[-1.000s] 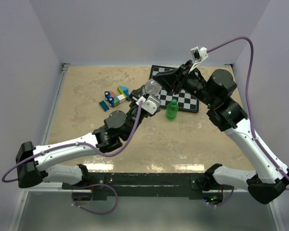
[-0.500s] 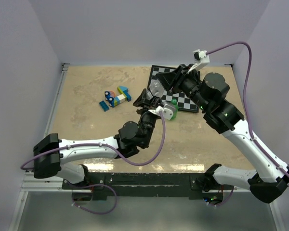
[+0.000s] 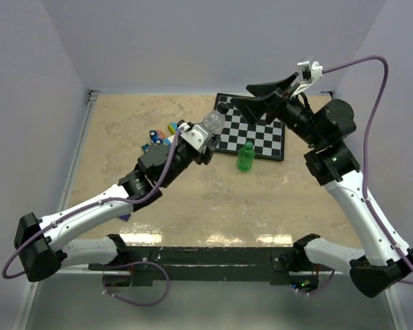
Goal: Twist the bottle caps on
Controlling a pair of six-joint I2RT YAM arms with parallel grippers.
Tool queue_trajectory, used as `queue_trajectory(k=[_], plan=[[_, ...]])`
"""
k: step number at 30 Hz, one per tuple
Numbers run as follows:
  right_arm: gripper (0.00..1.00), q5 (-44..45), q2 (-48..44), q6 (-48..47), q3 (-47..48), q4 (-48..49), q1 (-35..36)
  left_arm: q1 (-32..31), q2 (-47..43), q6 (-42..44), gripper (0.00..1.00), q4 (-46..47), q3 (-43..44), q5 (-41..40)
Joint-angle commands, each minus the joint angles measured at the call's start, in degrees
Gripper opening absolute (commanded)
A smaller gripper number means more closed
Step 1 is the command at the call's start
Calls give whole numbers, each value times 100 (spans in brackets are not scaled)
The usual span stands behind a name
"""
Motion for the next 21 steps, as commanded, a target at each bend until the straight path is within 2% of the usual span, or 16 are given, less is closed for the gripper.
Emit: queue_trajectory(k=[1, 5, 10, 16, 21], plan=[[82, -1838, -73, 302, -357, 1387, -158, 777, -337, -1647, 0, 161, -294, 2826], [81, -2218, -11, 531, -621, 1881, -202, 1217, -328, -2273, 0, 811, -444, 4313], [81, -2349, 41, 434, -735, 1890, -272, 1490, -285, -2863, 0, 1717, -629, 5299], [78, -2569, 59, 583, -946, 2180, -308, 1517, -188, -3197, 0, 2227, -647, 5792], [75, -2824, 85, 689, -973, 2321, -299, 1526, -109, -3268, 0, 2281, -550, 5933]])
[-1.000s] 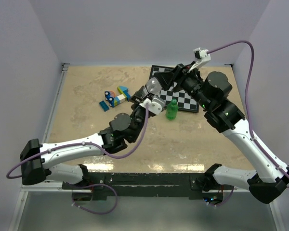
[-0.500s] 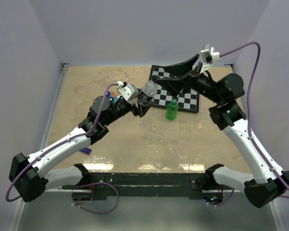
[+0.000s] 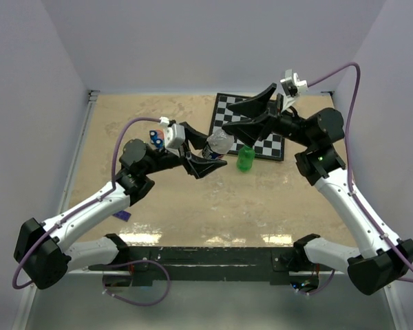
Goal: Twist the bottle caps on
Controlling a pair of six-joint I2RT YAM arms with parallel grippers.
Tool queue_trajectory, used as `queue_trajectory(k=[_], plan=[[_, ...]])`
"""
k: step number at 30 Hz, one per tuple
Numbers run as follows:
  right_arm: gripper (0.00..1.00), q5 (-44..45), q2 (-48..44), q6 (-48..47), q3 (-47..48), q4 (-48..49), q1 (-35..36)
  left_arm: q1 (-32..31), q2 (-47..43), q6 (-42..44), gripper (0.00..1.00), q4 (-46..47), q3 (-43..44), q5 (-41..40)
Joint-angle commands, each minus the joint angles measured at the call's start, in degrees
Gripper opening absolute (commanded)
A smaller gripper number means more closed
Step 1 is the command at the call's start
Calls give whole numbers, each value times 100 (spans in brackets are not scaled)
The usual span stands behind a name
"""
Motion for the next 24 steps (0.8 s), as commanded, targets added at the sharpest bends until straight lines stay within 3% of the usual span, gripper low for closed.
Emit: queue_trajectory(k=[1, 9, 16, 20, 21, 22, 24], plan=[[74, -381, 11, 149, 0, 452, -15, 39, 57, -247, 0, 528, 132, 397], [63, -680, 125, 483, -62, 795, -15, 39, 198, -318, 0, 660, 273, 519], [59, -829, 204, 518, -35, 865, -15, 30, 242, -291, 0, 634, 378, 502], [32, -856, 239, 510, 0, 857, -15, 39, 242, -247, 0, 616, 413, 432], [23, -847, 231, 492, 8, 830, -15, 39, 242, -160, 0, 529, 448, 388], [5, -812, 231, 457, 17, 778, -23, 30, 233, -64, 0, 441, 466, 327], [0, -602, 213, 239, 113, 420, -15, -4, 181, 182, 0, 178, 527, 117]])
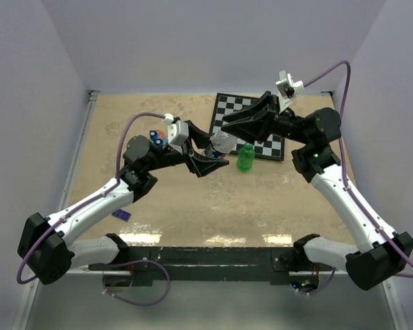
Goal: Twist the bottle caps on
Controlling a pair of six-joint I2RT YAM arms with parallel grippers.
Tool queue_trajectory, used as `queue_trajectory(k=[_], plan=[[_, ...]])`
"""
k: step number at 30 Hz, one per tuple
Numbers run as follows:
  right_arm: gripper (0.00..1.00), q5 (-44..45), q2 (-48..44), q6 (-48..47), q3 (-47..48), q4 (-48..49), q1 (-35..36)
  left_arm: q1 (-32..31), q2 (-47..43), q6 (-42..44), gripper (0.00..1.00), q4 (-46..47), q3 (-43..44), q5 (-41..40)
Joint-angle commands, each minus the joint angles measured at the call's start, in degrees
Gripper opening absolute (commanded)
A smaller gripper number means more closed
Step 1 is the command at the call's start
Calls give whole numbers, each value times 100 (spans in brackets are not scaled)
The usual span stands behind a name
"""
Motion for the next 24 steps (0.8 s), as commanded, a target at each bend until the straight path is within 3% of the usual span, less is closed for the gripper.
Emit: queue_trajectory(k=[1, 7, 13, 15, 18, 19, 20, 21, 24], plan=[[0, 319, -21, -394, 277, -541, -13, -83, -149, 654, 0, -140, 401, -408], [0, 1872, 76, -1405, 945, -2659, 5, -979, -361, 2430, 0, -1590, 734, -2700], [0, 4278, 339, -1476, 1578, -4443, 285, -1717, -229, 3433, 0, -1750, 857, -4459], [0, 5080, 401, -1625, 1737, -4762, 593, -1885, -124, 3688, 0, -1811, 919, -4821], [0, 5058, 331, -1565, 1764, -4597, 647, -1912, 17, 3619, 0, -1794, 946, -5269], [4, 4927, 261, -1503, 1729, -4430, 647, -1912, 43, 3584, 0, -1820, 946, -5392], [21, 4821, 200, -1494, 1755, -4350, 647, -1894, 61, 3514, 0, -1812, 920, -5463], [44, 4803, 164, -1494, 1798, -4315, 638, -1877, 61, 3461, 0, -1794, 876, -5534], [70, 4531, 190, -1450, 2027, -4349, 585, -1711, 79, 3146, 0, -1820, 788, -5456]])
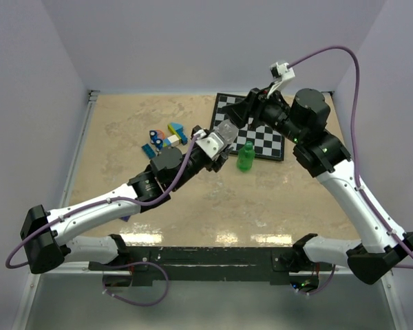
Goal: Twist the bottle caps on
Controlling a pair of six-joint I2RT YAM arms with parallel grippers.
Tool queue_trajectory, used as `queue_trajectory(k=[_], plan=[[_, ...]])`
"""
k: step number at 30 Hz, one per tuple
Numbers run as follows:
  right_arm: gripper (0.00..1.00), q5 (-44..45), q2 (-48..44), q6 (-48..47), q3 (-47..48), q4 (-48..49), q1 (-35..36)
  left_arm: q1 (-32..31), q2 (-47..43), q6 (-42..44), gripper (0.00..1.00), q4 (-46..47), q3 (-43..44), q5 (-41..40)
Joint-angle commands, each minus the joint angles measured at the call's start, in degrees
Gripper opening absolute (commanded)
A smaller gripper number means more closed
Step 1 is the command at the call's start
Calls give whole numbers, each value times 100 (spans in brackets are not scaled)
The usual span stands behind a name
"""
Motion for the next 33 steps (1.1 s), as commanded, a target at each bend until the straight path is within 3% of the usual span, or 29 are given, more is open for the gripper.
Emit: queue_trajectory(k=[1, 6, 11, 17, 20, 24, 26, 27, 33], plan=[[74, 428, -28, -69, 429, 35, -160, 148, -76, -66, 0, 186, 99, -177], [79, -3, 51, 37, 492, 9, -222, 359, -138, -313, 0, 169, -33, -10], [77, -724, 208, 160, 404, 26, -222, 430, -120, -392, 0, 186, -15, 69], [73, -979, 323, 274, 149, 79, -222, 439, -94, -454, 0, 256, -15, 149], [62, -1006, 341, 274, 96, 70, -222, 447, -94, -471, 0, 256, -7, 149], [27, -901, 288, 116, 17, 44, -213, 465, -94, -498, 0, 195, -42, 149], [5, -813, 253, -24, -9, 44, -222, 517, -129, -559, 9, 177, -112, 166], [0, -752, 227, -120, -27, 35, -222, 561, -173, -638, 16, 186, -173, 184], [0, -243, 16, -990, -386, 228, -213, 1377, -594, -1875, 76, -24, -744, 622]])
